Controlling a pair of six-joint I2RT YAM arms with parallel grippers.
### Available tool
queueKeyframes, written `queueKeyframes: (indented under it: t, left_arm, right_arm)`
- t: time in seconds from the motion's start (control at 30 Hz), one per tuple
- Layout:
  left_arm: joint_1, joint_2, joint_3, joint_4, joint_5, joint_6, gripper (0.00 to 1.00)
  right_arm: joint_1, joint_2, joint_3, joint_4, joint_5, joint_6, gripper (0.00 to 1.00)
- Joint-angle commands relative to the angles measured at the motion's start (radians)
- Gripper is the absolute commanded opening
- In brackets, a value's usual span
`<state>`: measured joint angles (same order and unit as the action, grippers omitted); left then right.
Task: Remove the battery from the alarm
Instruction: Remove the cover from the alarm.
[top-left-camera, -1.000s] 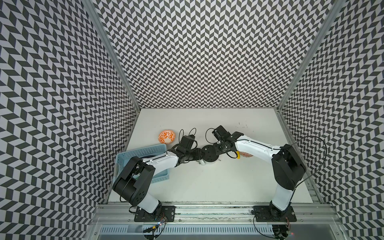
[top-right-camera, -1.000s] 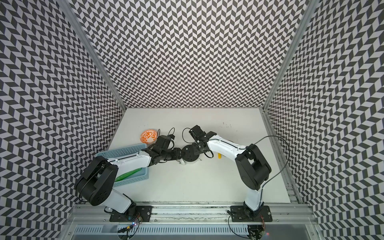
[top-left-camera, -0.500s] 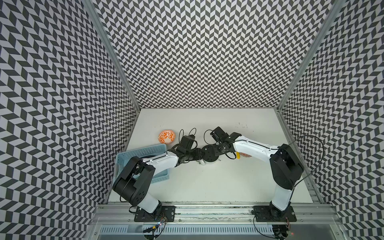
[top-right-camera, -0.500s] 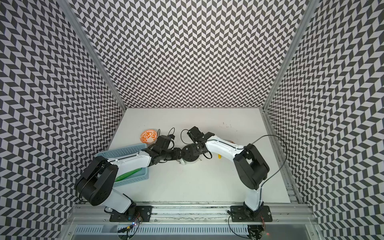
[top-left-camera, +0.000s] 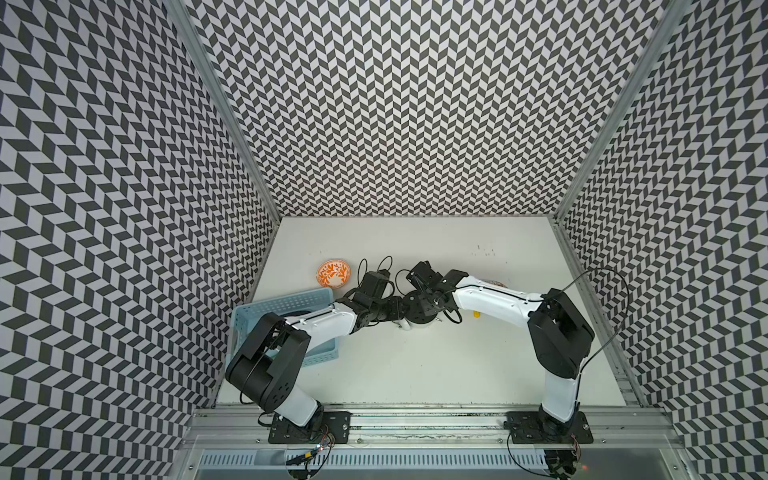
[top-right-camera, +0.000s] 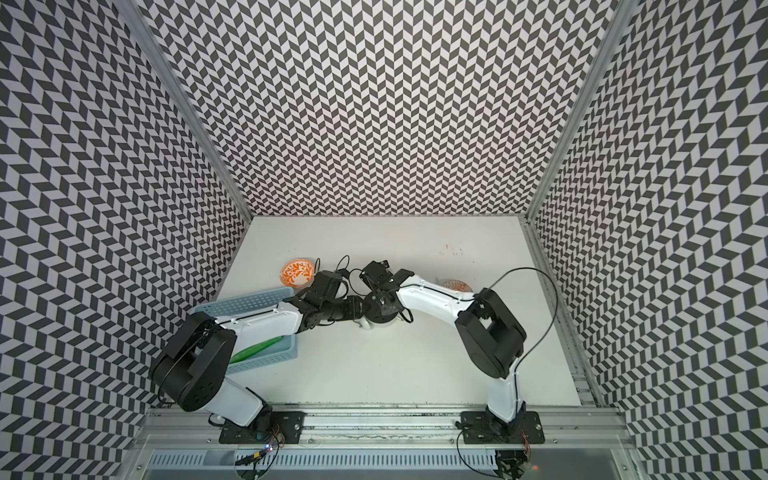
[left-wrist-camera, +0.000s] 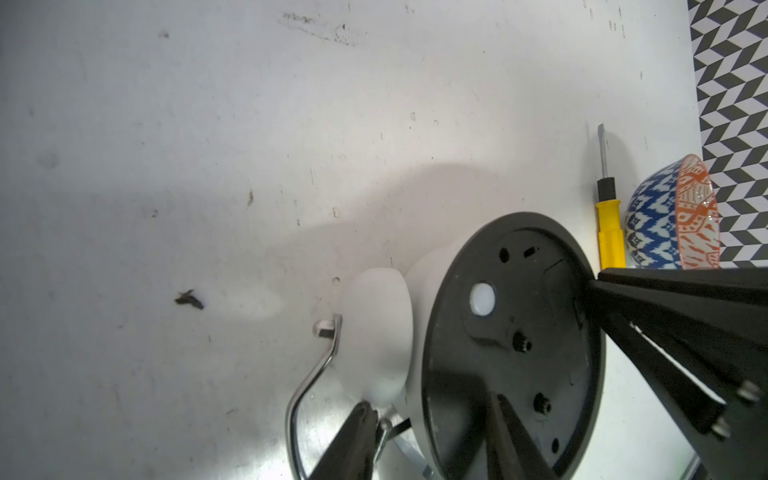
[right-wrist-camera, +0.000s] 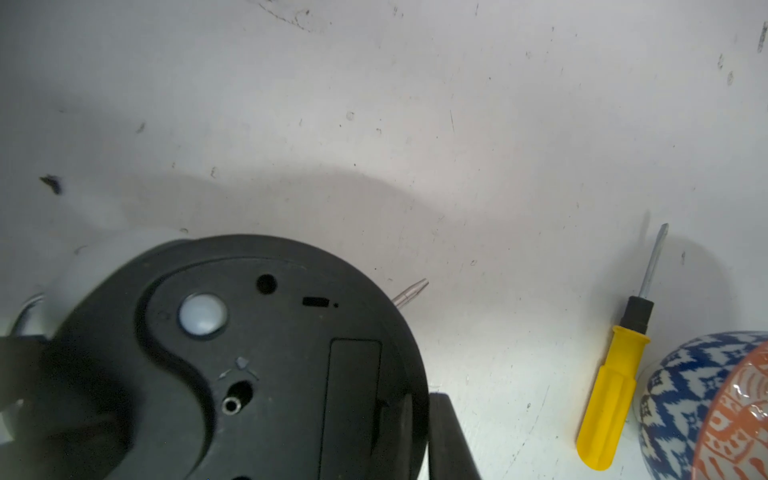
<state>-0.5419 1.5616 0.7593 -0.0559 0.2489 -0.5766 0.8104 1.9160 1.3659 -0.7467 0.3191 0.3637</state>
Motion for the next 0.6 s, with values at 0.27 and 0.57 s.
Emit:
queueKeyframes:
  t: [0.27, 0.57]
  left_arm:
    - [0.008, 0.064, -0.039, -0.117, -0.037, 0.023, 0.40]
    - [0.007, 0.051, -0.034, -0.136, -0.054, 0.023, 0.40]
  right_arm:
    - [0.002, 0.140, -0.301, 0.037, -0.661, -0.121, 0.17]
    - [-0.130, -0.029, -0.245, 0.103, -0.590, -0.025, 0.17]
